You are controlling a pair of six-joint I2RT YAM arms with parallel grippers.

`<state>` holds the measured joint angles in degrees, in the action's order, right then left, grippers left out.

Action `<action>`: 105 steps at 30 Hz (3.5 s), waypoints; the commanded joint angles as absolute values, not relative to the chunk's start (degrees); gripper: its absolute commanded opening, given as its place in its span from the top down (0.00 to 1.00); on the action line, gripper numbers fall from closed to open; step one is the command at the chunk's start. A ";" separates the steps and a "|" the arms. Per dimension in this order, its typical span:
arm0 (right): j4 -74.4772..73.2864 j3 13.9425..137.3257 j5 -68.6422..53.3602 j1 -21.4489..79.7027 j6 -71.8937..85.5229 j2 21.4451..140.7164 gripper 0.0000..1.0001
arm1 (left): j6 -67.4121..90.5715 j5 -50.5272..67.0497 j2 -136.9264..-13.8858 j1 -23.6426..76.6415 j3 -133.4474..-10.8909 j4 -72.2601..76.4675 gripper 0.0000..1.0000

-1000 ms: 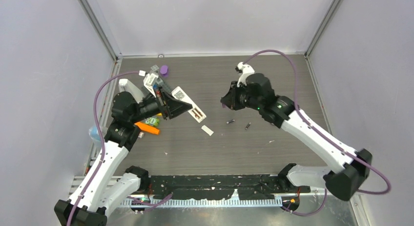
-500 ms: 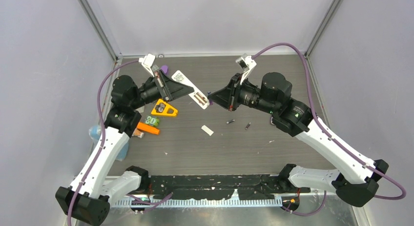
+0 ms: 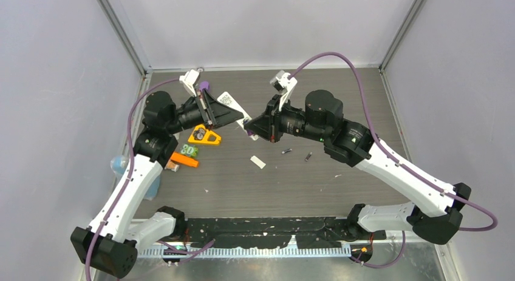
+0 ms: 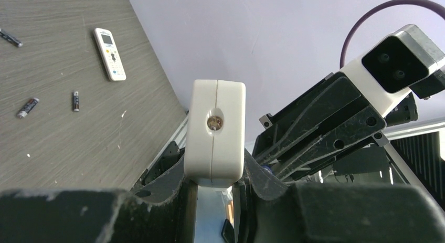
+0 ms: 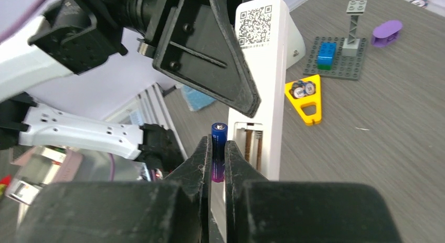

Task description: Load the batteries into the remote control

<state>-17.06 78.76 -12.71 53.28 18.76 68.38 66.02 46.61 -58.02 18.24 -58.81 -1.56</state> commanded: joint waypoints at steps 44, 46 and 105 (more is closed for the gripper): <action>-19.51 81.04 -7.18 56.25 11.78 69.78 0.70 | 70.22 50.81 -57.46 17.93 -56.19 9.14 1.00; -19.52 81.20 -6.16 56.25 12.54 69.55 0.65 | 70.26 50.72 -57.33 17.93 -56.07 9.22 1.00; -25.88 80.81 5.93 54.58 46.76 63.44 0.14 | 79.19 39.92 -58.58 17.93 -49.84 31.98 1.00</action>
